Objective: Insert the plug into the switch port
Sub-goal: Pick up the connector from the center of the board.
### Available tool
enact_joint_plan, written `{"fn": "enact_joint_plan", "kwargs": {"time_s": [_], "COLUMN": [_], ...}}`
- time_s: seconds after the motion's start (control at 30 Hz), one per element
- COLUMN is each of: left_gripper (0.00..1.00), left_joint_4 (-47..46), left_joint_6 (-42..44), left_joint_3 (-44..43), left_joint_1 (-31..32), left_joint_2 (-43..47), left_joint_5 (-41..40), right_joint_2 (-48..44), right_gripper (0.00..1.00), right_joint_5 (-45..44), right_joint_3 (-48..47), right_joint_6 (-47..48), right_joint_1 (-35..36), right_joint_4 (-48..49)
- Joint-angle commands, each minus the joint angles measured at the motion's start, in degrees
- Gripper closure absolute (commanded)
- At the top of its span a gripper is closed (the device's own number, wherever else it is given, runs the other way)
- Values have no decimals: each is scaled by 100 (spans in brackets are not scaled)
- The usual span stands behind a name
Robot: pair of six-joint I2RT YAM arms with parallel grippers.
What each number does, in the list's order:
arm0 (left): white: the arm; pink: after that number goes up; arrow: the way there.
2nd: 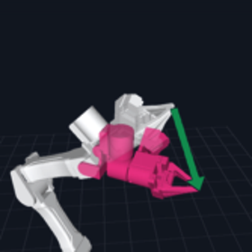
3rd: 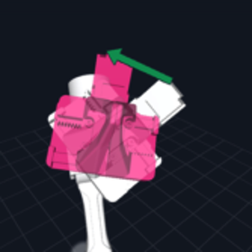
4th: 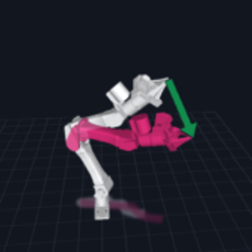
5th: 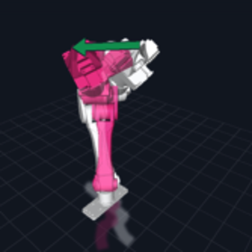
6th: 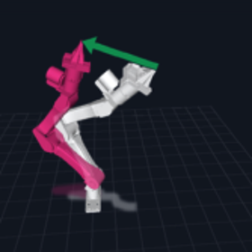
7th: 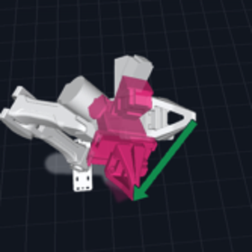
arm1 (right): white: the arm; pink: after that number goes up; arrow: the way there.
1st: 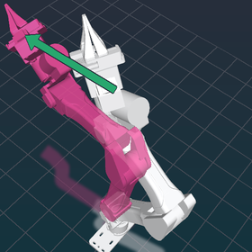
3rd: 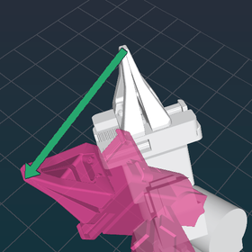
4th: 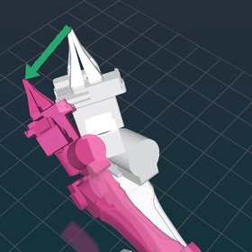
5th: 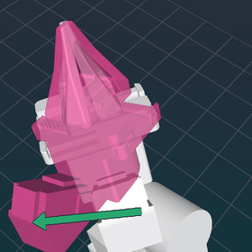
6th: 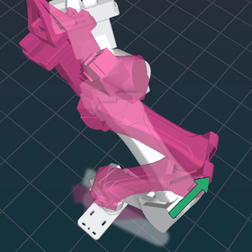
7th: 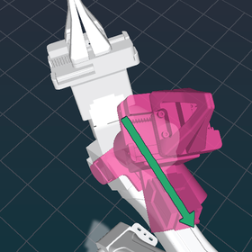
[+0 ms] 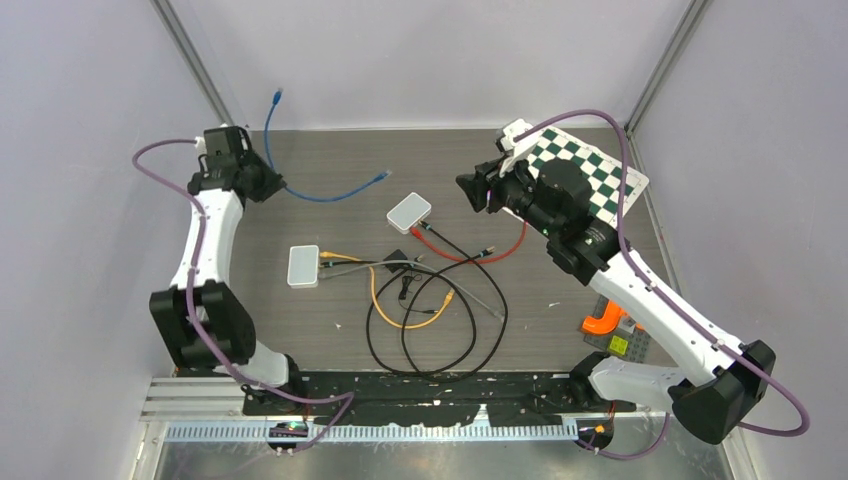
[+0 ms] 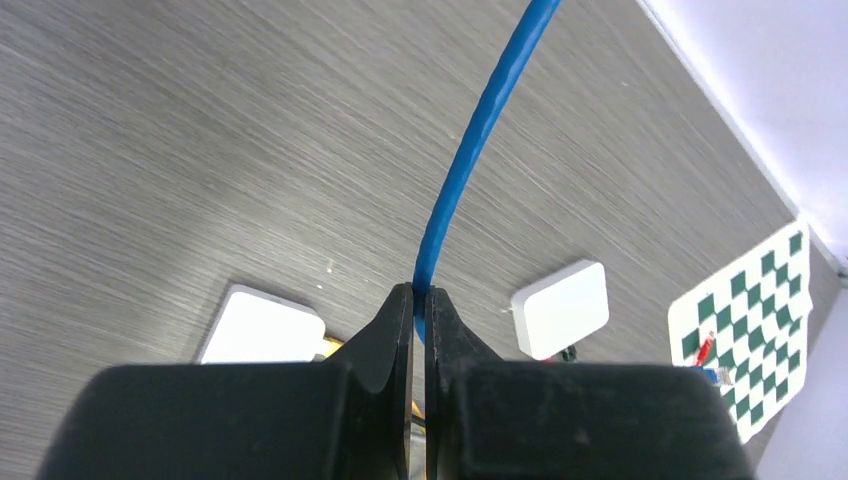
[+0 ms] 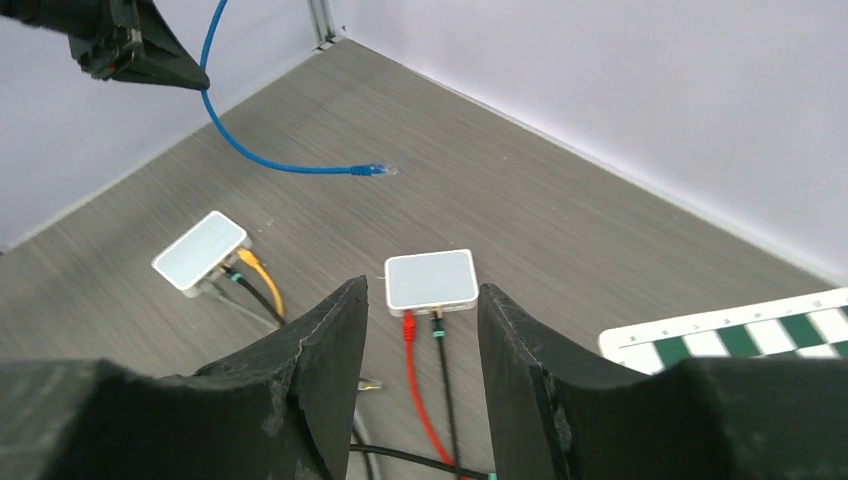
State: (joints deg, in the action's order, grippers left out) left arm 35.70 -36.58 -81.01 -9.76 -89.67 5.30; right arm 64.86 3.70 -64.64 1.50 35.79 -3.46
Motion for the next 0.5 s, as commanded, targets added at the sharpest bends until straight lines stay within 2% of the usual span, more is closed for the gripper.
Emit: {"fn": "enact_joint_plan", "kwargs": {"time_s": [0.0,0.1,0.27,0.37,0.47], "left_gripper": [100,100,100,100,100], "left_joint_4": [-525,-802,-1264,-1691,-2078], "left_joint_6": [53,-31,-298,-536,-781], "left_joint_3": [693,1328,2335,2901,3285], "left_joint_1": [367,749,1510,2001,2396], "left_joint_2": [802,1384,2197,2493,2631], "left_joint_5": [479,532,463,383,497], "right_joint_2": [-112,-149,-59,216,571], "right_gripper": [49,49,47,33,30], "right_joint_5": [13,54,81,-287,-562], "right_joint_3": [85,211,733,1026,1276], "right_joint_6": [-1015,-1458,-2633,-3158,-3726], "right_joint_1": [12,15,24,99,215], "right_joint_4": [186,392,1462,1968,2724]}}
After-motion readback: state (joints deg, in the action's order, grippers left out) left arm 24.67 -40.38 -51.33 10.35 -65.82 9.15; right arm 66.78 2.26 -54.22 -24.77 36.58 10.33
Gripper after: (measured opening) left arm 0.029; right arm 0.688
